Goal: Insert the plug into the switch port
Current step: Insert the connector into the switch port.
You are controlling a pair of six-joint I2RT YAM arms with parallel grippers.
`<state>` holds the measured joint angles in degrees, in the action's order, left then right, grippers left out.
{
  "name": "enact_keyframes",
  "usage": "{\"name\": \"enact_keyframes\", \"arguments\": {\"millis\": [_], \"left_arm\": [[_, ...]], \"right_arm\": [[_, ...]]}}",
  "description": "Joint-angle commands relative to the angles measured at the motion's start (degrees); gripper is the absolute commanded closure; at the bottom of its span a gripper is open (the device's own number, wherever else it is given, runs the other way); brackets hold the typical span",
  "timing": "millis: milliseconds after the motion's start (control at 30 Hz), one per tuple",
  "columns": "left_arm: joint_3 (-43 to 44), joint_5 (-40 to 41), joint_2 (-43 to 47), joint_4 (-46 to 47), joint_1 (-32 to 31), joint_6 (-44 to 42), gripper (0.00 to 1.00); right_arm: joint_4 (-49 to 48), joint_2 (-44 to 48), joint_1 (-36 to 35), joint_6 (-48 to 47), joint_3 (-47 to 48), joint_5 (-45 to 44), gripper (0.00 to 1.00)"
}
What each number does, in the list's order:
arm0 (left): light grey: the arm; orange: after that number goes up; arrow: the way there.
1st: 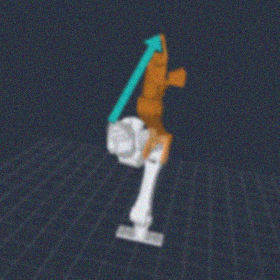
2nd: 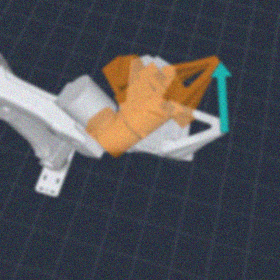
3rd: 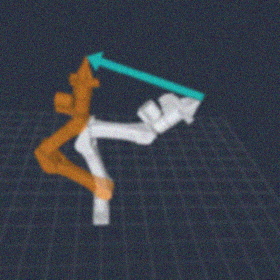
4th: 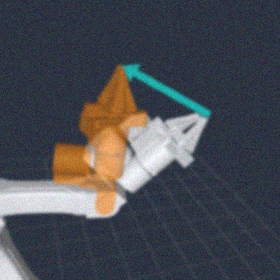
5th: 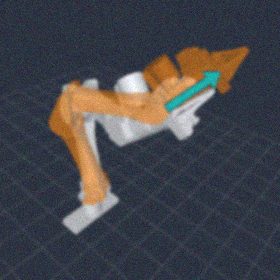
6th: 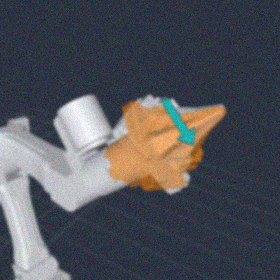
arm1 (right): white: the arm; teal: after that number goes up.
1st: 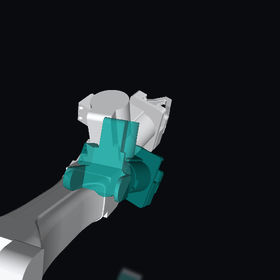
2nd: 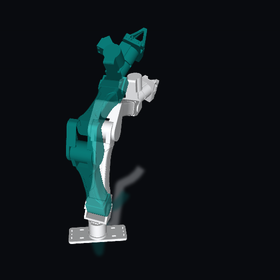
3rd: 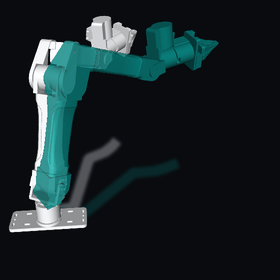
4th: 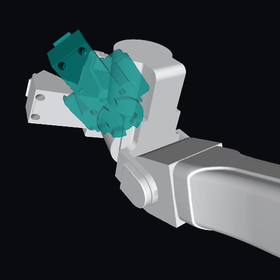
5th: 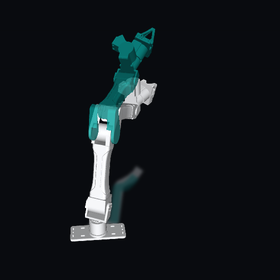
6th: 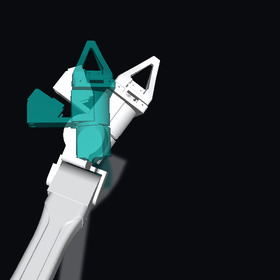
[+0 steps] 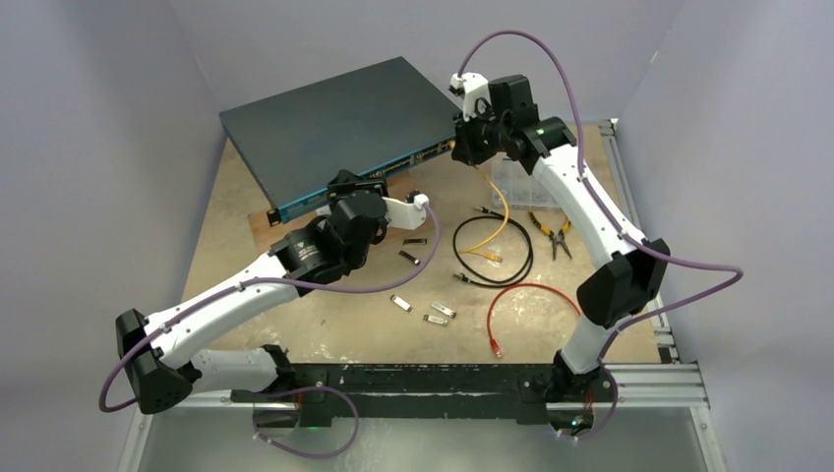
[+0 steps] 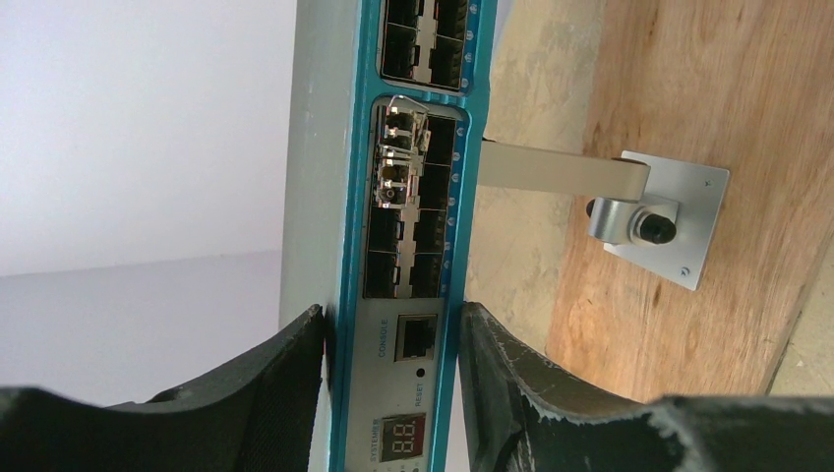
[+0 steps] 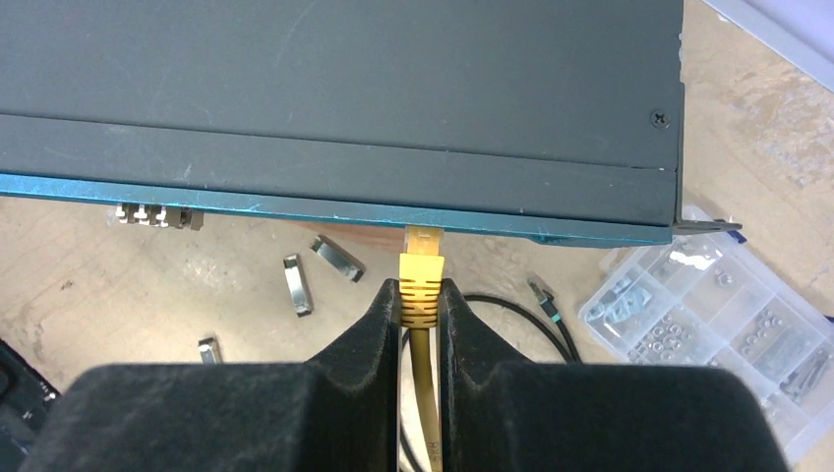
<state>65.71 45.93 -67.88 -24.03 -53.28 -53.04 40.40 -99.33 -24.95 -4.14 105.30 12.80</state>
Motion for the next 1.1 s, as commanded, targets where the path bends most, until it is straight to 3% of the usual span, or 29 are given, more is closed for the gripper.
{"name": "enact_keyframes", "arguments": {"millis": [0,233,433,733,833,1067], "left_arm": [[-0.15,0.91,2.05,-5.62,-0.16,4.79,1.00],[-0.14,0.86,1.78,-5.80,-0.16,4.83,1.00],[-0.14,0.91,1.61,-5.76,-0.16,4.83,1.00],[-0.01,0.82,1.63,-5.82,-0.16,4.88,1.00],[-0.06,0.85,1.77,-5.74,-0.16,4.90,1.00],[-0.15,0.82,1.65,-5.56,-0.18,4.92,1.00]], "right_arm": [[-12.63,-3.60,-0.63,-0.51,7.36,0.06,1.00],[-14.26,-1.30,-0.63,0.28,7.50,-0.53,1.00],[-19.04,3.12,-0.62,1.38,2.21,0.29,1.00],[-19.43,2.07,-0.63,1.48,-1.19,0.98,0.98],[-19.55,2.44,-0.63,1.59,-2.00,1.09,0.93],[-20.71,6.93,-0.63,2.03,-6.30,1.06,0.71]]}}
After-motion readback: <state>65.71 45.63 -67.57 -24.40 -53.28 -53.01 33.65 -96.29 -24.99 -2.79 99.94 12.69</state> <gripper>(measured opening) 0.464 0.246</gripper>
